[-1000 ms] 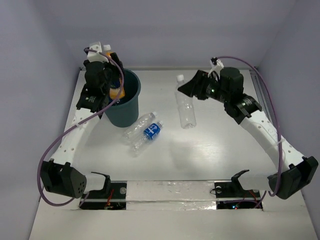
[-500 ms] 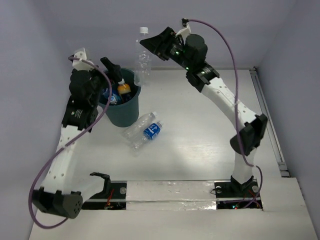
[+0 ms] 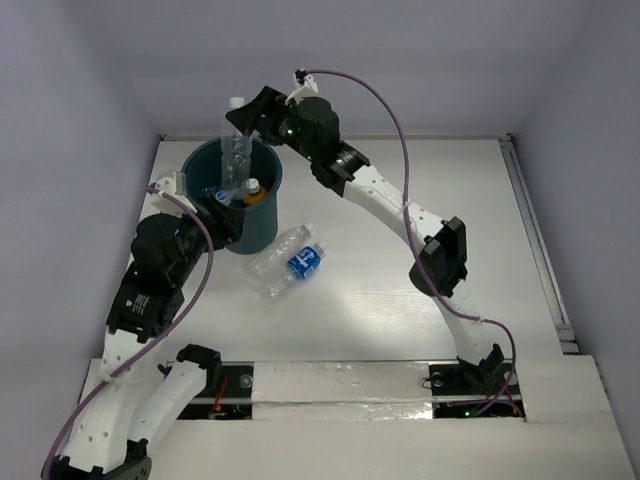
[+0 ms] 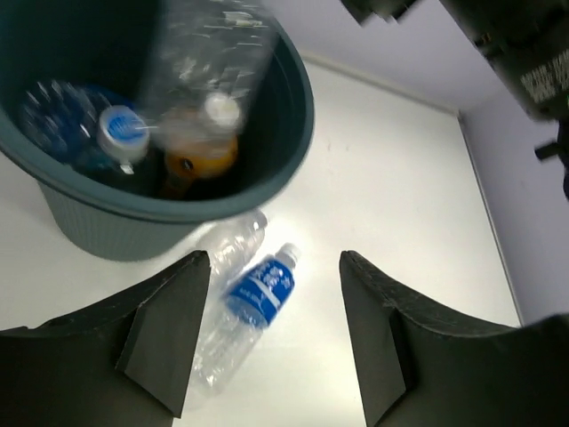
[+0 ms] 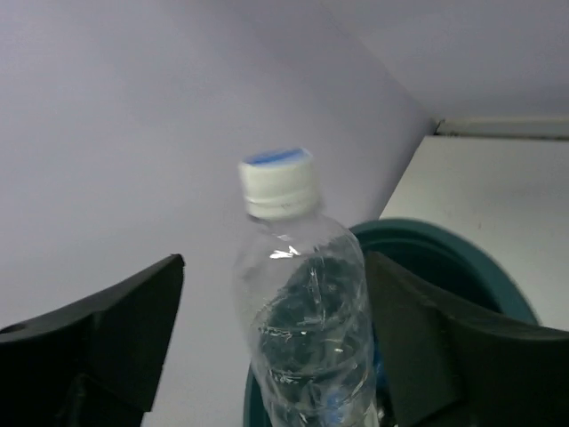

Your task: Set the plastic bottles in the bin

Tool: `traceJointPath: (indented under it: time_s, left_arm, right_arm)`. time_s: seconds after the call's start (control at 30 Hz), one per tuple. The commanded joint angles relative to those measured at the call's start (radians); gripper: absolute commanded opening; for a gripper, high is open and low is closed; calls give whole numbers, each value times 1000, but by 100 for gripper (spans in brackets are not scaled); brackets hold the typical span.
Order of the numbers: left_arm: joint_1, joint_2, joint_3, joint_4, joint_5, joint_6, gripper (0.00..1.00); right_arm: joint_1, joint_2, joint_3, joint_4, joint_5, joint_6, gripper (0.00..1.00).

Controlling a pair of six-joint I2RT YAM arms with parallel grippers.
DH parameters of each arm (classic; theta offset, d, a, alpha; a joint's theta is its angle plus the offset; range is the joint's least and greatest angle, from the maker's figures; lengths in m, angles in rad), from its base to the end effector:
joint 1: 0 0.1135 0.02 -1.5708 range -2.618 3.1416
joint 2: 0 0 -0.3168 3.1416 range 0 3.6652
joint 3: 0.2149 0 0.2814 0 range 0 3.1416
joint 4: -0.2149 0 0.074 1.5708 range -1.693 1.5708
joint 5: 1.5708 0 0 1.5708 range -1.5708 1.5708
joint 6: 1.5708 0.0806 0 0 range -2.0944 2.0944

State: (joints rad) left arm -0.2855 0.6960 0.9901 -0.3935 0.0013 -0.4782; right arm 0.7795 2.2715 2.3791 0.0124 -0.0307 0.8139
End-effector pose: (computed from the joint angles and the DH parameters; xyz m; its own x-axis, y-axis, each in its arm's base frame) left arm 0.1693 -0.0498 0.4384 -0.2147 -0.4166 -0.8834 0.2073 0.8644 -0.4580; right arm 0.4567 0.4549 0.4633 -0.4680 0.5590 -0.6844 -0.5592 0.4123 0.7192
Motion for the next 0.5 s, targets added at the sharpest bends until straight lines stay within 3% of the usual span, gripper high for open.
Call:
traceJointPath:
  time_s: [0.0, 0.07, 0.2, 0.3, 0.33, 0.37, 0.47]
  left_arm:
    - [-30, -21, -33, -45, 94, 42, 57]
    - [-41, -23, -77, -45, 146, 62, 59]
    - [-95, 20, -128, -21, 187, 82, 61]
    - [-213, 108, -128, 1, 154, 79, 62]
    - [-284, 167, -122, 7, 110, 81, 62]
    - [-285, 196, -117, 5, 76, 81, 62]
    - [-379, 298, -103, 33, 9, 85, 64]
  right_arm:
    - [26, -64, 3, 52, 12, -84, 92]
    - [26, -105, 2, 25, 21, -128, 99]
    - [26, -211, -46, -38, 66, -194, 100]
    - [26, -372, -254, 10, 92, -213, 96]
    - [17, -468, -396, 33, 104, -217, 84]
    - [17, -469, -397, 47, 109, -219, 70]
    - [-3, -679, -714, 81, 118, -203, 14]
